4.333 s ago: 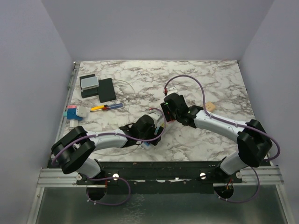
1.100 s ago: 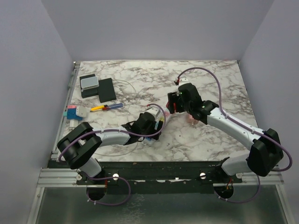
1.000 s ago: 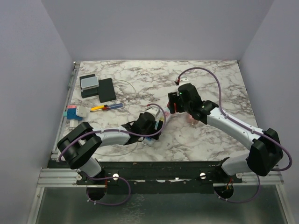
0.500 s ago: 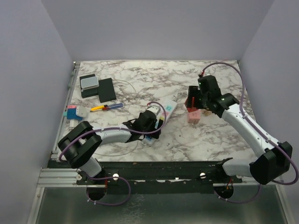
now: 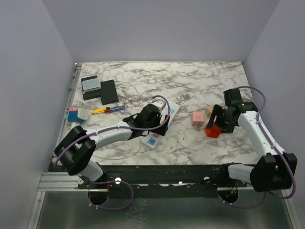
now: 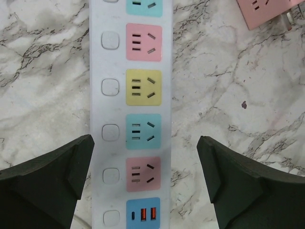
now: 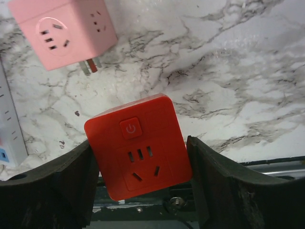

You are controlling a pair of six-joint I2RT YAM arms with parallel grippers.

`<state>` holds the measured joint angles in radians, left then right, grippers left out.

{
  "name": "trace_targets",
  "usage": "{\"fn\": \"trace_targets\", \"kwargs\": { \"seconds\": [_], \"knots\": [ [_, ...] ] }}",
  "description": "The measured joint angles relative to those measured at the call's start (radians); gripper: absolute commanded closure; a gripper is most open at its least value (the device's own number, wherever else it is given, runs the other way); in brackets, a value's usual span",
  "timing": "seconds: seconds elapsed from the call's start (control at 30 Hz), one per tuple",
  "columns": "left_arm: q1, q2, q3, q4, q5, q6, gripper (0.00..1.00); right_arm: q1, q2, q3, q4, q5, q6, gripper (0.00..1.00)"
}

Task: Pull the plug off the socket
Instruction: Place the plug at the center of the board.

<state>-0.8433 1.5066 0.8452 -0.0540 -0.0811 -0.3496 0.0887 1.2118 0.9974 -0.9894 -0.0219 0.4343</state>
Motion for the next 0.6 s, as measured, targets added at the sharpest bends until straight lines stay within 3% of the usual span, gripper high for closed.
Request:
{"fn": "trace_targets", "kwargs": {
  "seconds": [0.33,0.4,0.53,0.6],
  "knots": [
    [0.06,-0.054,-0.019,0.01,0.053,-0.002,0.01,-0.142,0.262,-0.048,0.047,-0.16,-0.06,0.98],
    [0.073,-0.069,-0.031,0.022,0.077,-0.015,0.01,-0.154,0.297,-0.019,0.037,-0.172,-0.064,0.92],
    [0.09,-0.084,-0.058,0.053,0.107,-0.04,0.01,-0.154,0.338,0.029,0.06,-0.142,-0.064,0.65],
    [0.095,-0.084,-0.071,0.063,0.112,-0.051,0.01,-0.154,0.351,0.044,0.069,-0.121,-0.059,0.58]
  ]
}}
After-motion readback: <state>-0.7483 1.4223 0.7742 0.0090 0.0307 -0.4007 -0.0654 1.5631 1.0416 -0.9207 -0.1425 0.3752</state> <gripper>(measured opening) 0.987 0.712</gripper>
